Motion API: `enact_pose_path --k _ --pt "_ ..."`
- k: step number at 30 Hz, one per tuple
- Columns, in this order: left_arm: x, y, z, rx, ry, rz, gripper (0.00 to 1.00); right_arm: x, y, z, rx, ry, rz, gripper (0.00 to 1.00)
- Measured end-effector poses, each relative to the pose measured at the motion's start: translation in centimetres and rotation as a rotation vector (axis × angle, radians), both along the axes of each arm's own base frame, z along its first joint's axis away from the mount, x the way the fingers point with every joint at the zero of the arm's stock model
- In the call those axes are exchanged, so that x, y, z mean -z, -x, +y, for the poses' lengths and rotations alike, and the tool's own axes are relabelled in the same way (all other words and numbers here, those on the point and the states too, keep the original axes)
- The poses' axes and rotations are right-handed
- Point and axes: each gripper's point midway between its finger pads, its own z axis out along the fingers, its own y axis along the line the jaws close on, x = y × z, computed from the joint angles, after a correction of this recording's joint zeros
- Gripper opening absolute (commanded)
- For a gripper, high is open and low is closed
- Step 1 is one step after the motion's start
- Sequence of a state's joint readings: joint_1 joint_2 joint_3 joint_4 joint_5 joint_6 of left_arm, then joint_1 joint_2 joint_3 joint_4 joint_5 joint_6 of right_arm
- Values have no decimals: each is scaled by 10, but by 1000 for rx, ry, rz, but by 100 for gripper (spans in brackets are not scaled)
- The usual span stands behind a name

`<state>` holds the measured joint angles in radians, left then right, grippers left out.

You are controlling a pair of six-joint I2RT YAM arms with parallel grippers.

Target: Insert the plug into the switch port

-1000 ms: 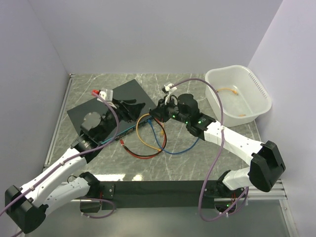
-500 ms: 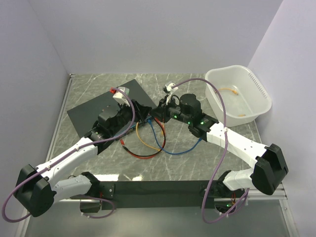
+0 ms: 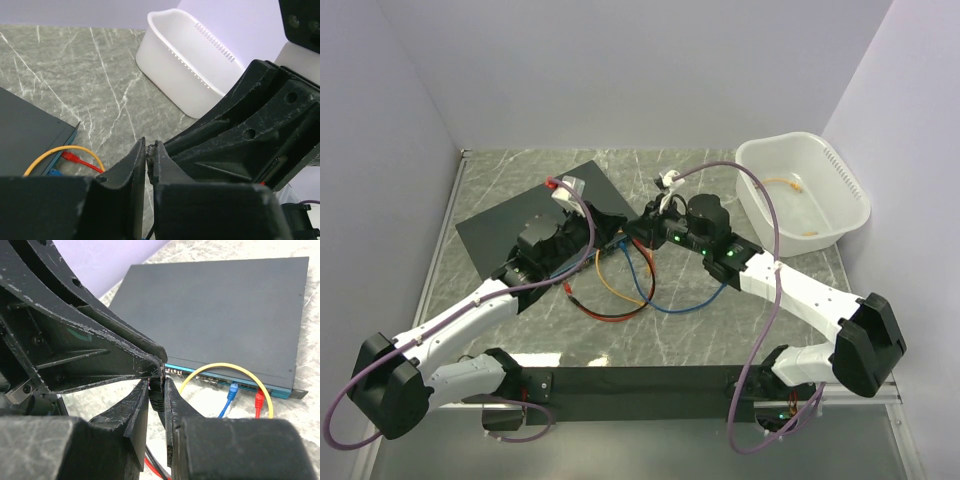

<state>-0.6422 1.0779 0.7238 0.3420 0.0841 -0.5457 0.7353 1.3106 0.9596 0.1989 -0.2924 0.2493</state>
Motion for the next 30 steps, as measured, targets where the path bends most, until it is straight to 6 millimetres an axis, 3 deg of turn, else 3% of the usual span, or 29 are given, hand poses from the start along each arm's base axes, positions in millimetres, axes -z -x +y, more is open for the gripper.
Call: enact_pose_path --k 2,6,9,14,19,30 --pt "0 1 -1 10 2 -1 0 1 2 -1 6 -22 5 1" --pt "-2 2 -2 16 6 -5 0 -2 3 -1 15 -55 25 52" --pt "3 -2 3 -22 -4 13 0 -4 6 1 7 -68 35 70" --pt "19 -9 14 -94 -29 81 0 -9 7 -1 30 -57 13 71" --pt "22 -14 21 -153 -27 117 1 -11 11 -4 55 -30 -17 63" --pt "23 -17 28 -198 -23 141 0 17 3 14 66 73 8 55"
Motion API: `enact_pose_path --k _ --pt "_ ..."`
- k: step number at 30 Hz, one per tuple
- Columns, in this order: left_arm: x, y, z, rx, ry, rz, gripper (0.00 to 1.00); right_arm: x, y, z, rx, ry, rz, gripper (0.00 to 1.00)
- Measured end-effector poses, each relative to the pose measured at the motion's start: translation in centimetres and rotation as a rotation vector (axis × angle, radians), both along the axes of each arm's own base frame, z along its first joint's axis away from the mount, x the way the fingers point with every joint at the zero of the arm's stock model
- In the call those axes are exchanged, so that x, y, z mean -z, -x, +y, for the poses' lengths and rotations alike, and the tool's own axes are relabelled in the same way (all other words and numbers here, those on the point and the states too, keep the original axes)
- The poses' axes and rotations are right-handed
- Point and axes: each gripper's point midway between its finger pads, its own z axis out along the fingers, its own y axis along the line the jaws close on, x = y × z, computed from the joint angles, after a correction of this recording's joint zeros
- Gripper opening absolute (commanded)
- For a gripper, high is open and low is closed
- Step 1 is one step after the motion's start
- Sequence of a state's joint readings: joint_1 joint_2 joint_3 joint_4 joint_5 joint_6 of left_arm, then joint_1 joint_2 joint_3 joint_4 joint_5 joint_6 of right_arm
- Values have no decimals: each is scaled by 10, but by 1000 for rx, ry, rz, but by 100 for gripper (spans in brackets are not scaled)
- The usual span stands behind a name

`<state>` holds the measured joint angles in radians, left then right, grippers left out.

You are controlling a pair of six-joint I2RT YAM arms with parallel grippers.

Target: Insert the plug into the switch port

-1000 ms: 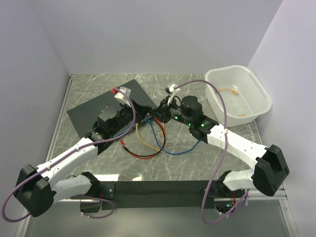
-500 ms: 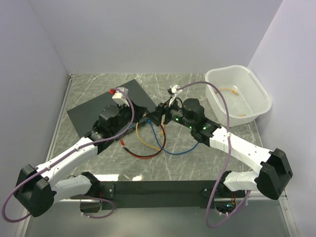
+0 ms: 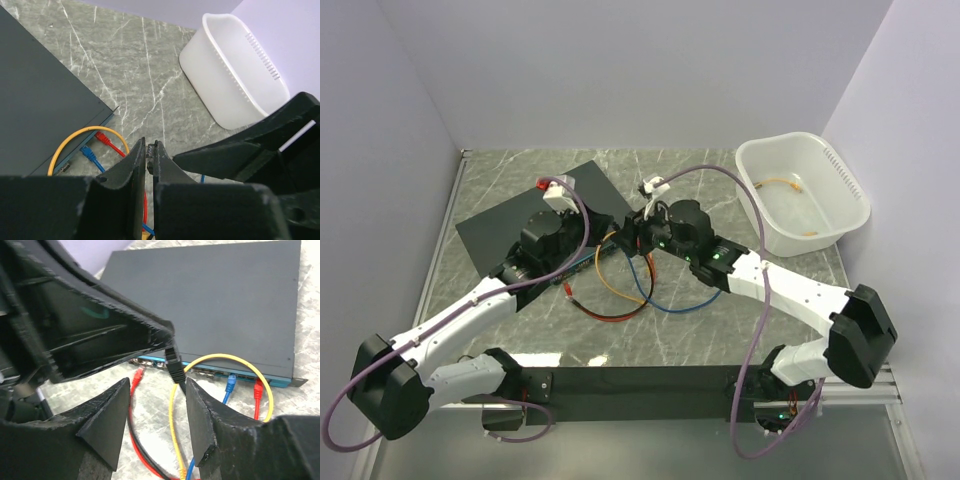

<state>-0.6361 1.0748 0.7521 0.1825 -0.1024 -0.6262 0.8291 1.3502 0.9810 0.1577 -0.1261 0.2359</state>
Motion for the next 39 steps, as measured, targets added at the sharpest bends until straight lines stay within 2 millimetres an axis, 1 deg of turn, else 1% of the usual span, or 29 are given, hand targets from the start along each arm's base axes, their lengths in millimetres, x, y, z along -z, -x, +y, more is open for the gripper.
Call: enact_pose_path --k 5,9,11,14,17,20,22,23,25,26,28,29,30,32,33,35,36,37,38,39 --pt "-1 0 2 -5 5 2 1 6 -9 4 22 30 4 54" --pt "-4 1 4 -7 11 -3 0 3 -15 6 38 38 -9 52" --pt "-5 1 5 -5 13 -5 1 0 -18 7 45 38 -17 46" --pt "-6 1 5 -5 14 -7 0 -2 -21 10 48 40 -21 39" --pt "-8 1 6 -6 18 -11 0 2 -23 11 47 47 -16 35" --pt "-10 1 7 -4 22 -15 0 7 -23 12 46 57 -7 34" --pt "-10 1 7 -3 22 -15 0 9 -22 14 43 60 -4 32" --pt "-10 1 7 -3 22 -15 1 9 -21 14 41 61 -4 27" --pt "-11 1 8 -3 23 -16 1 9 -21 14 37 64 -7 22" --pt "-11 1 8 -4 23 -16 1 9 -21 15 34 65 -9 15" --pt "-10 0 9 -5 23 -15 0 9 -19 16 27 69 -15 9" --pt "-10 0 9 -6 24 -15 1 9 -19 16 27 69 -15 3" --pt "-10 0 9 -6 25 -14 3 9 -19 16 27 69 -15 0" --pt "-10 0 9 -8 29 -11 8 9 -19 16 27 69 -15 0" --pt "-10 -1 10 -11 30 -8 18 9 -19 16 27 68 -16 0" --pt "-9 -2 11 -18 32 -2 30 9 -19 16 26 68 -16 0" --pt "-7 -3 13 -23 31 5 44 8 -19 16 25 67 -16 0" --pt "-4 -5 15 -34 29 16 51 8 -19 16 25 67 -16 0" --pt "0 -7 19 -52 28 36 61 9 -19 16 26 67 -16 0" --pt "5 -9 24 -72 26 56 65 9 -19 16 26 68 -17 0"
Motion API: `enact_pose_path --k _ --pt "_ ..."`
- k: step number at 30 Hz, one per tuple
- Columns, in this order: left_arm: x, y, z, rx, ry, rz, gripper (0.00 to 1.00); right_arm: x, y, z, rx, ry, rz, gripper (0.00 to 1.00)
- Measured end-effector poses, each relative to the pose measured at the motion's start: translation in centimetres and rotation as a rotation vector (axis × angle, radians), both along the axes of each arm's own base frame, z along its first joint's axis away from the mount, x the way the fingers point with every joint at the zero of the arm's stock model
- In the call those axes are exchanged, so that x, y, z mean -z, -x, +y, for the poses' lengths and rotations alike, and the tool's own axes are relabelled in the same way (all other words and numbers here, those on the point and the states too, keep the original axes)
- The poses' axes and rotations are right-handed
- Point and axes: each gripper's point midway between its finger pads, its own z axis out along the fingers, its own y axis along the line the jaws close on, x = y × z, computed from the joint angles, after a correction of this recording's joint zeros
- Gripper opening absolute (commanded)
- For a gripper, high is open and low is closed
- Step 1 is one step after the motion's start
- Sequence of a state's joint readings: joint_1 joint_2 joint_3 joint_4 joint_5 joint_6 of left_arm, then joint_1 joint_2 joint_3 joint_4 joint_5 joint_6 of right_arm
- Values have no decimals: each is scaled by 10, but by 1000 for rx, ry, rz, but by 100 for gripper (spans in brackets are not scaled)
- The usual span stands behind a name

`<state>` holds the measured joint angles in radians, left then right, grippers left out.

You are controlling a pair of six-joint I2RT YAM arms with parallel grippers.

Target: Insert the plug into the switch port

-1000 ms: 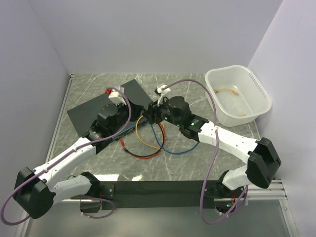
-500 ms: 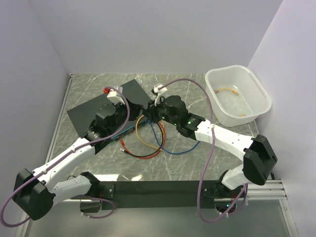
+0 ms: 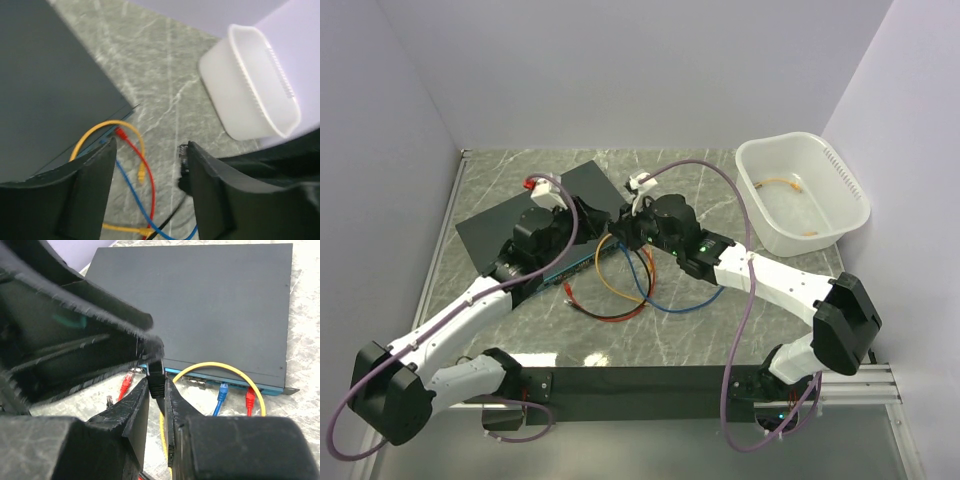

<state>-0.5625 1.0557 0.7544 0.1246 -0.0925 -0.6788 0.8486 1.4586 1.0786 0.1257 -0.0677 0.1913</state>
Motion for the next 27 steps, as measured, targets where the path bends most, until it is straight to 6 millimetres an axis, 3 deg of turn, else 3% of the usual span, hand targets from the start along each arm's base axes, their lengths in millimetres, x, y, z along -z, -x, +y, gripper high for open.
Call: enact_pose_path --k 5,8,11,14,16,20,27 --pt "25 -13 42 -114 22 132 80 3 2 -1 1 6 -1 0" --pt "49 -26 117 -337 26 213 88 3 8 -13 23 6 -3 0" --pt "80 -17 191 -557 32 319 88 -2 13 -23 40 -10 -7 0" --pt "110 0 239 -693 81 405 86 -5 15 -25 47 -26 -2 0" --pt "133 13 261 -756 130 472 85 -1 16 -26 52 -26 11 0" --pt "168 29 283 -811 233 597 85 15 21 -31 61 -12 52 0" --pt "164 28 298 -842 288 572 87 19 26 -32 60 -16 86 0"
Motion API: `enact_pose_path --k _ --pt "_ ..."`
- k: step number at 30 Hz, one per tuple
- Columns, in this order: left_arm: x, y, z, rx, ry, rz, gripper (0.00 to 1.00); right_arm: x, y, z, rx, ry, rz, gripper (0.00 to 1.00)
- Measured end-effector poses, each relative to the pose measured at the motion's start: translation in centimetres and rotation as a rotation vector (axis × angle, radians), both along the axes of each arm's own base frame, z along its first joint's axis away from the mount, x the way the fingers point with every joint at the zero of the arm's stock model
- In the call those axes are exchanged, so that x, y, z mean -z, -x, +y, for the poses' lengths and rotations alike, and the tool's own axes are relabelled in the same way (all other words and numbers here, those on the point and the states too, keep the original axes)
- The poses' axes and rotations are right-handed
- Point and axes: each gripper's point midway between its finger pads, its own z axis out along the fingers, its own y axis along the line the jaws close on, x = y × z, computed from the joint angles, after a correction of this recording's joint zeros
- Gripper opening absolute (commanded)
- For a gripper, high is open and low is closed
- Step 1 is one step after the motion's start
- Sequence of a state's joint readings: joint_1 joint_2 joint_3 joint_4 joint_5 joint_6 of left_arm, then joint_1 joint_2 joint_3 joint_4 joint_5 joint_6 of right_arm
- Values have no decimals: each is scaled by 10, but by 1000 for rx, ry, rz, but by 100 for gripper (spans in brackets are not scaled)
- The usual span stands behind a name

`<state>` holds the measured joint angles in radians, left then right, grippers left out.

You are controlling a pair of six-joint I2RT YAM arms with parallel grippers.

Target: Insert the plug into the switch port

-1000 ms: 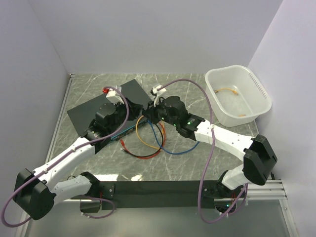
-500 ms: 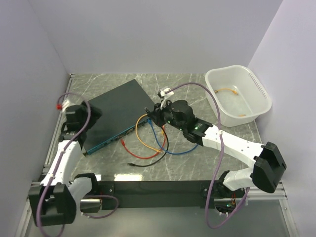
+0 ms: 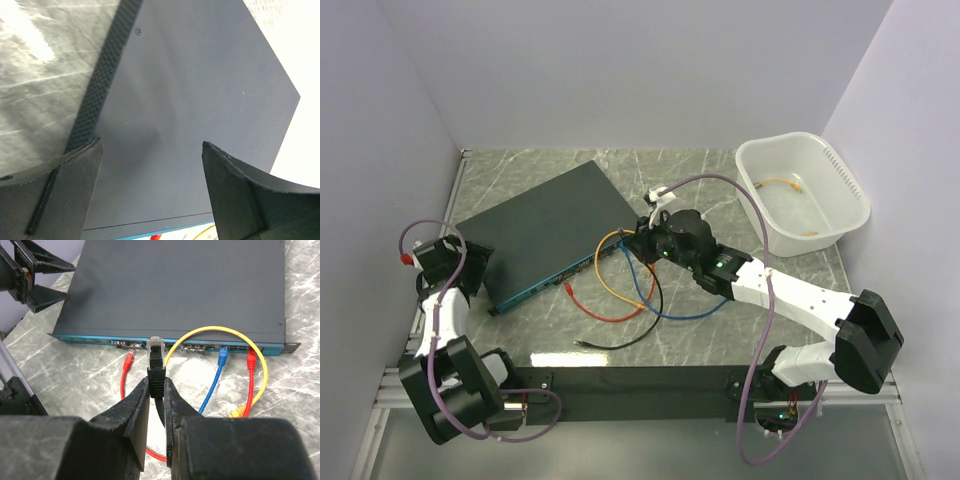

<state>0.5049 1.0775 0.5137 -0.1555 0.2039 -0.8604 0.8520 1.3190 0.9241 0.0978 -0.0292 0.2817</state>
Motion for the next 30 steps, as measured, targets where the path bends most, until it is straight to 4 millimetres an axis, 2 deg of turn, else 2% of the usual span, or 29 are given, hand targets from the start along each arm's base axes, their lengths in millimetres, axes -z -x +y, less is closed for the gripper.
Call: enact_pose_path --k 6,9,12,15,19,23,30 --pt "0 6 8 -43 -25 16 88 -1 2 0 0 -8 11 0" --pt "2 18 19 -105 -47 45 89 0 3 -1 0 -6 15 0" --pt "3 30 28 -162 -67 60 87 0 3 -1 -1 -7 19 0" --pt "8 33 32 -176 -61 79 84 0 4 0 -7 -8 21 0" --pt "28 32 24 -144 -7 112 80 0 5 1 -11 -12 25 0" --pt "48 36 8 -99 64 127 79 0 5 1 -12 -14 27 0" --pt "49 25 -5 -56 69 60 76 1 5 1 -11 -11 30 0"
